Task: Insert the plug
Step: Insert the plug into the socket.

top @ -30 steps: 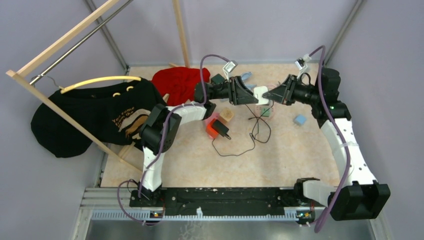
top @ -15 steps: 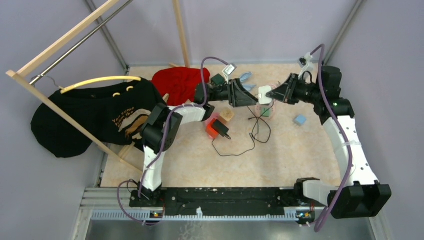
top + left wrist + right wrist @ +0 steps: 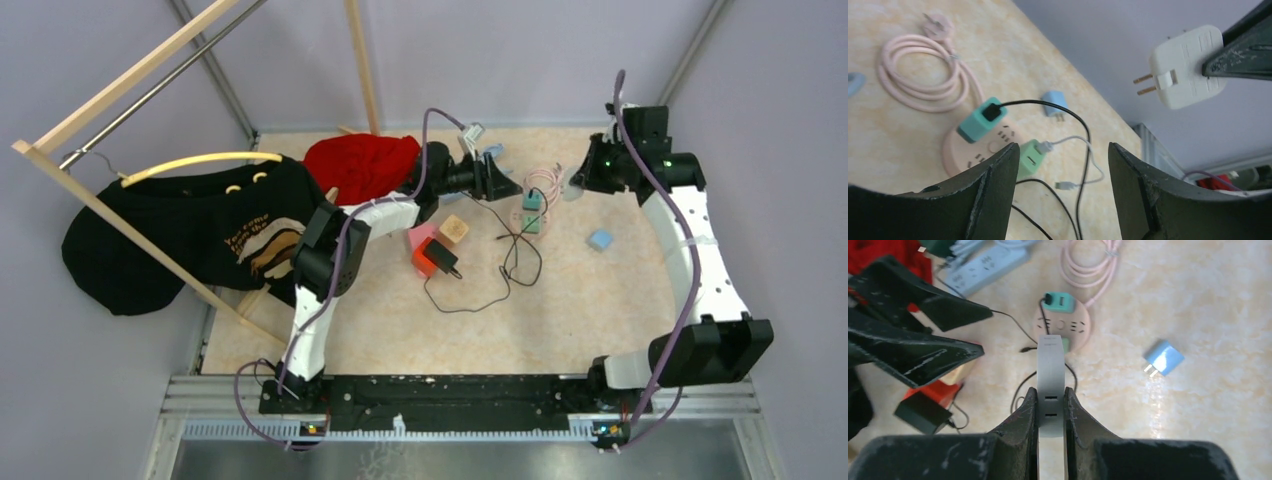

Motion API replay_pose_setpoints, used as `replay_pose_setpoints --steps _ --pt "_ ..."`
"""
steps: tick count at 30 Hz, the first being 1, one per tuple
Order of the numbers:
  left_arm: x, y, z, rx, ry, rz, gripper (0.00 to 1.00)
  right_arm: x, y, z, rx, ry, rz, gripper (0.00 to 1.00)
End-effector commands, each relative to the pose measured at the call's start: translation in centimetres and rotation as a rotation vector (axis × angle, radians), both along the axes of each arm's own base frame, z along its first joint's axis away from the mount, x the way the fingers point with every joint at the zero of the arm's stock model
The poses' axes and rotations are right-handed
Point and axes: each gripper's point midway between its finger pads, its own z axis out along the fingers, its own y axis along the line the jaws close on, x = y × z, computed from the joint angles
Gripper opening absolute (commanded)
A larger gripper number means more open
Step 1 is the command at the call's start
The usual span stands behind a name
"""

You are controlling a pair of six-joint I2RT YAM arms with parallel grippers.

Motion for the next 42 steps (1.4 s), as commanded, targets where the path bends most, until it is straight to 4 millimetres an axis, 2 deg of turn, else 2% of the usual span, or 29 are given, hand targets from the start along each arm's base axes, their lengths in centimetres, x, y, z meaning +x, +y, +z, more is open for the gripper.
replay_pose_setpoints --steps 1,4,8,14,17,21,29,42 --pt "3.1 -1.1 -3.4 0.143 -0.042 0.122 0.71 1.6 -2.3 -2.3 -0.183 0.091 -0.096 0.00" --pt "4.3 -1.5 -5.4 0.193 -0.021 0.158 0.70 2.6 -2.7 -4.8 -0.230 0.165 -0.126 0.00" --pt "4.9 -1.8 -7.7 0.208 0.022 0.166 0.67 4.3 -2.6 -7.2 -0.251 0.233 -0.135 0.00" --pt "5.3 -2.1 -10.7 0.238 0.077 0.169 0.64 6.4 -0.8 -9.9 -0.247 0.289 -0.105 0.00" --pt "5.4 -2.3 -12.2 0.252 0.095 0.167 0.62 7.0 -0.1 -11.6 -0.261 0.325 -0.090 0.00" --pt "5.4 -2.5 -13.5 0.260 0.113 0.157 0.61 7.6 0.6 -12.9 -0.259 0.341 -0.080 0.00" --pt "5.0 -3.3 -14.7 0.251 0.135 0.130 0.58 7.9 1.8 -14.6 -0.246 0.356 -0.060 0.00" --pt "4.7 -3.3 -14.9 0.251 0.143 0.120 0.57 8.0 2.6 -16.2 -0.215 0.367 -0.040 0.00"
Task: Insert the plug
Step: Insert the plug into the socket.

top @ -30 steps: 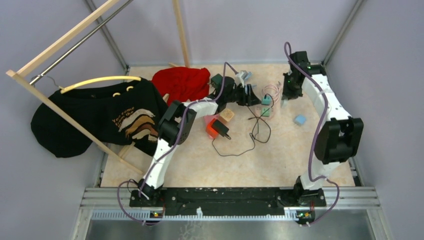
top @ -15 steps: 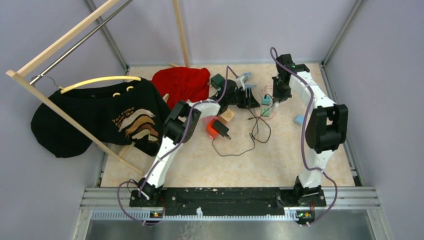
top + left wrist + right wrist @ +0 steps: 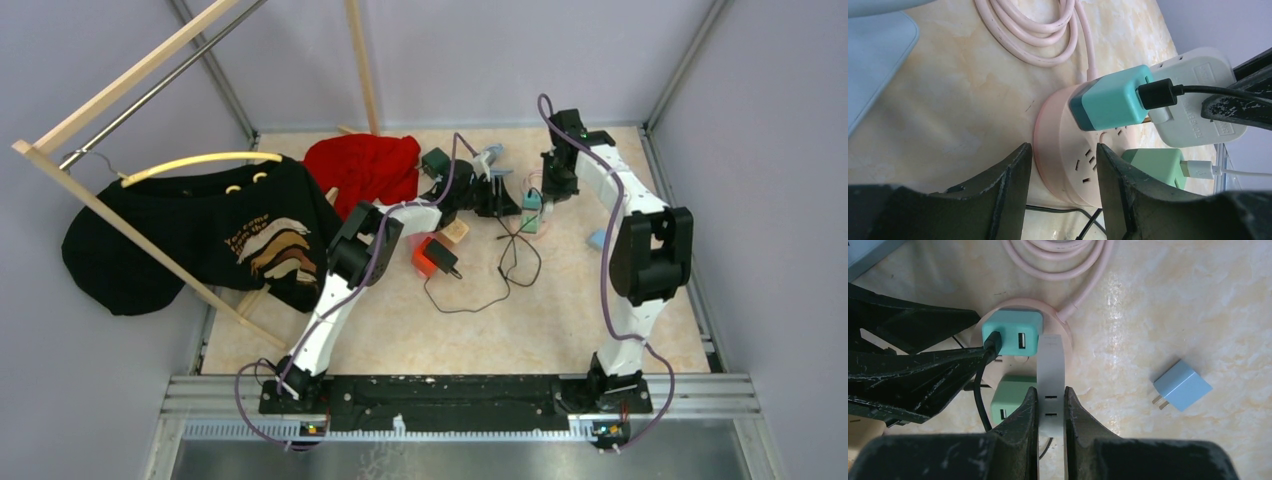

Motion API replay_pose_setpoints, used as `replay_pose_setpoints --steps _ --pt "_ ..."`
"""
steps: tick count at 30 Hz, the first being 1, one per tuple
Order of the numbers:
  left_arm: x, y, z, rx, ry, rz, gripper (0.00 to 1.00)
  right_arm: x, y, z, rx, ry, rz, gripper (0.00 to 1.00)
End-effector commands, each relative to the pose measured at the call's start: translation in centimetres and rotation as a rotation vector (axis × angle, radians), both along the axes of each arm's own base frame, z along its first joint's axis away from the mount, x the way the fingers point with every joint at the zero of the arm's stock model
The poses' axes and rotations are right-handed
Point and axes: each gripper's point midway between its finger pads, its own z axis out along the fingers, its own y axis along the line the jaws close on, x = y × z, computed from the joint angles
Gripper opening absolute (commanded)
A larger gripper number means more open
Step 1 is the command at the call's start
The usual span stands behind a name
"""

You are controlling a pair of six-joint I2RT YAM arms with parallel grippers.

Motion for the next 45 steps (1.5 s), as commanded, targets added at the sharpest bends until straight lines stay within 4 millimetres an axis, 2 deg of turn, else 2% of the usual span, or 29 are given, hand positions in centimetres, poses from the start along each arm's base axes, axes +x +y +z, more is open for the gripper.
replay_pose_setpoints --steps 1,6,23,30,39,45 --pt "-0.3 -0.7 -0.2 -0.013 -0.002 -0.023 0.57 0.5 1.2 -0.4 0.034 -0.015 0.011 0.00" --pt "-0.5 -0.8 -0.1 -0.022 0.002 -0.028 0.57 0.0 0.8 -0.8 0.016 -0.002 0.005 0.00" --pt "-1.1 -1.6 0.2 -0.059 0.015 -0.054 0.56 -0.1 2.2 -1.5 0.069 -0.014 0.031 0.00" --pt "-1.2 -1.8 0.2 -0.070 0.021 -0.062 0.56 -0.1 2.9 -0.5 0.102 -0.040 0.053 0.00" --pt "-1.4 -1.9 0.0 -0.081 0.036 -0.069 0.56 -0.4 3.6 -0.5 0.147 -0.055 0.064 0.00" --pt "-1.5 -1.9 0.1 -0.085 0.037 -0.075 0.56 -0.1 3.7 0.9 0.160 -0.102 0.074 0.00"
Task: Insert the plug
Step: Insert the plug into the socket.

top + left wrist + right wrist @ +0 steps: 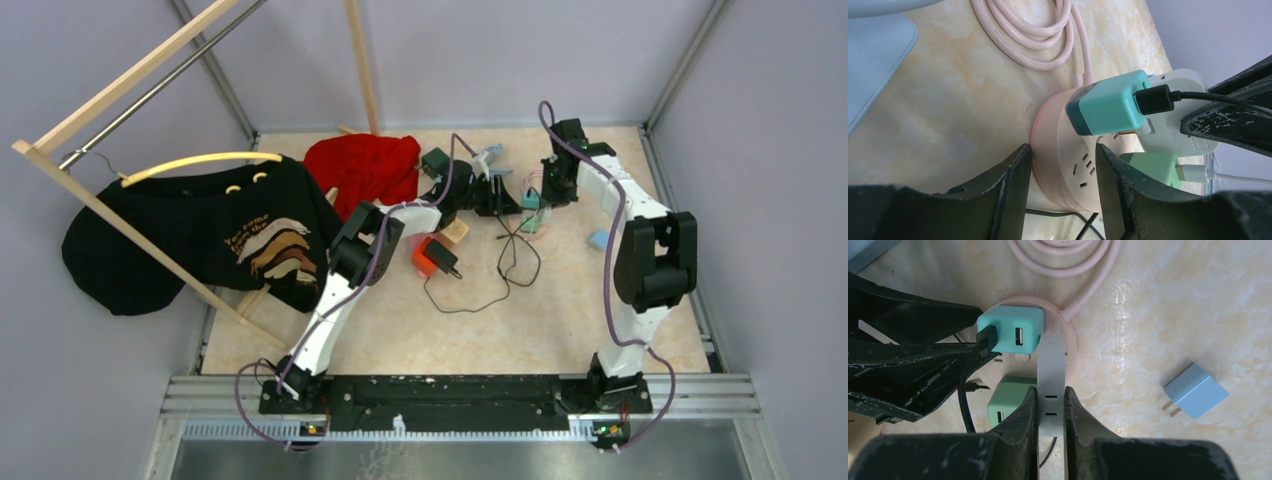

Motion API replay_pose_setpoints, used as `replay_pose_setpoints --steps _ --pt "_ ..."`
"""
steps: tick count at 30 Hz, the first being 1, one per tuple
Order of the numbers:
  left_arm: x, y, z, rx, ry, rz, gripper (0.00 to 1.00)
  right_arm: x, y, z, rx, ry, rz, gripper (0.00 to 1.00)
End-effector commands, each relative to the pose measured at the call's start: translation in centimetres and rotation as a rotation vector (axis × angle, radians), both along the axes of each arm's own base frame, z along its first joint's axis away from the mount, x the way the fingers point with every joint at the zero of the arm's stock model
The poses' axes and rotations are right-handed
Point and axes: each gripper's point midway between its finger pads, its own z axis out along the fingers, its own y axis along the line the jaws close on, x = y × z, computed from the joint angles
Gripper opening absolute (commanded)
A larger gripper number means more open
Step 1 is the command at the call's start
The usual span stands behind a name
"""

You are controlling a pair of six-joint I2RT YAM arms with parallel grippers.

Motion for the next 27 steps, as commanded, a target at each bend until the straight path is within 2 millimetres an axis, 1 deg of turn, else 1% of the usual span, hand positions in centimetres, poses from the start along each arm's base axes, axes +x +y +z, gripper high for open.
replay_pose_setpoints --steps 1,7,18,23,27 --pt "-1.4 -1.6 0.0 -0.046 0.004 -0.069 0.56 0.4 3.4 2.4 0.123 -0.068 0.079 0.00" --pt "-1.4 -1.7 0.0 -0.055 0.010 -0.070 0.56 0.0 3.8 2.2 0.141 -0.050 0.102 0.00" --pt "-1.4 -1.6 -0.4 -0.044 0.014 -0.069 0.56 -0.6 3.3 2.4 0.107 -0.012 0.128 0.00" --pt "-1.4 -1.6 -0.4 -0.043 0.018 -0.067 0.55 -0.6 3.5 2.7 0.127 -0.035 0.117 0.00" --pt "-1.5 -1.6 -0.6 -0.042 0.023 -0.068 0.55 -0.4 3.1 2.9 0.110 -0.052 0.099 0.00"
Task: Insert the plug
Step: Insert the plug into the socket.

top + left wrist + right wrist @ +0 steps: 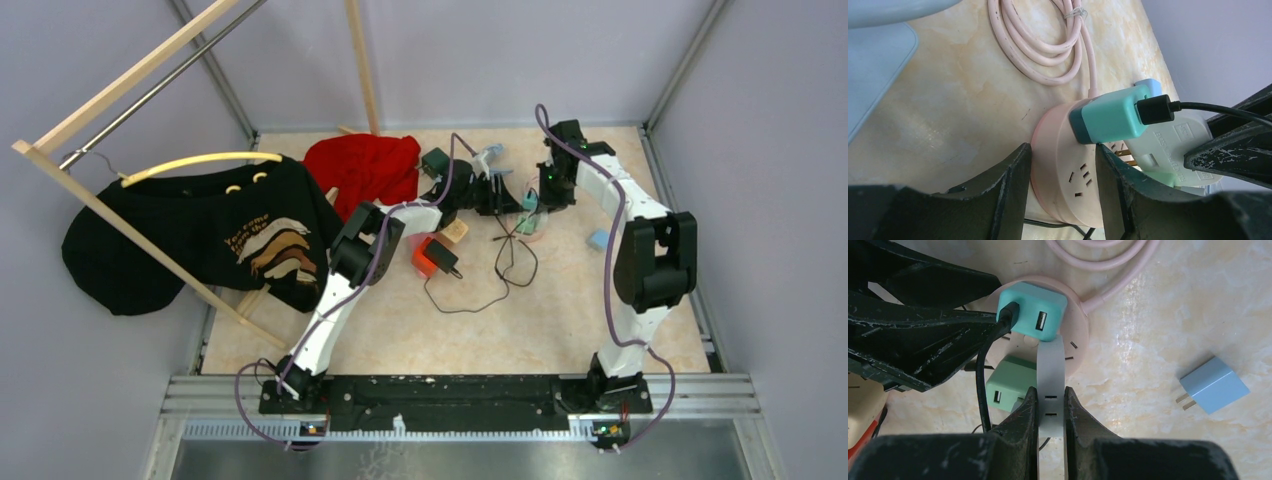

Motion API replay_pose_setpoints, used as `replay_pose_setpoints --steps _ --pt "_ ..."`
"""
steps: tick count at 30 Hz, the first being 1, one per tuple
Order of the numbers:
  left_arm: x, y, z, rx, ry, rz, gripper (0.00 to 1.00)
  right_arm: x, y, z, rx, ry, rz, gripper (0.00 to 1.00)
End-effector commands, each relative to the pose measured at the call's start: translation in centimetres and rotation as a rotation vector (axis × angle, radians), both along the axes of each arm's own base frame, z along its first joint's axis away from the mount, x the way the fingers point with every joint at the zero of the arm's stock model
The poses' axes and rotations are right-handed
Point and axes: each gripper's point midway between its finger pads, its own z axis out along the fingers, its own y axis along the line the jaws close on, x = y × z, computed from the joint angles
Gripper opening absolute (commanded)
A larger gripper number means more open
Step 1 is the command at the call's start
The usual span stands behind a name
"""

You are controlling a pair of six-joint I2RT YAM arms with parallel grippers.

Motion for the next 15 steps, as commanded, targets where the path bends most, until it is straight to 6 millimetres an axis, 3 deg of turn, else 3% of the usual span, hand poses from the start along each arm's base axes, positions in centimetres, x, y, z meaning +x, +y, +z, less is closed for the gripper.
replay_pose_setpoints --steps 1,15 --pt "-1.8 -1.4 -0.7 -0.029 0.020 -0.072 0.55 1.1 1.9 2.9 0.068 -0.110 0.018 0.00" --pt "-3.0 -1.5 -0.4 -0.050 0.038 -0.092 0.53 1.7 0.6 2.5 0.022 -0.146 -0.068 0.00"
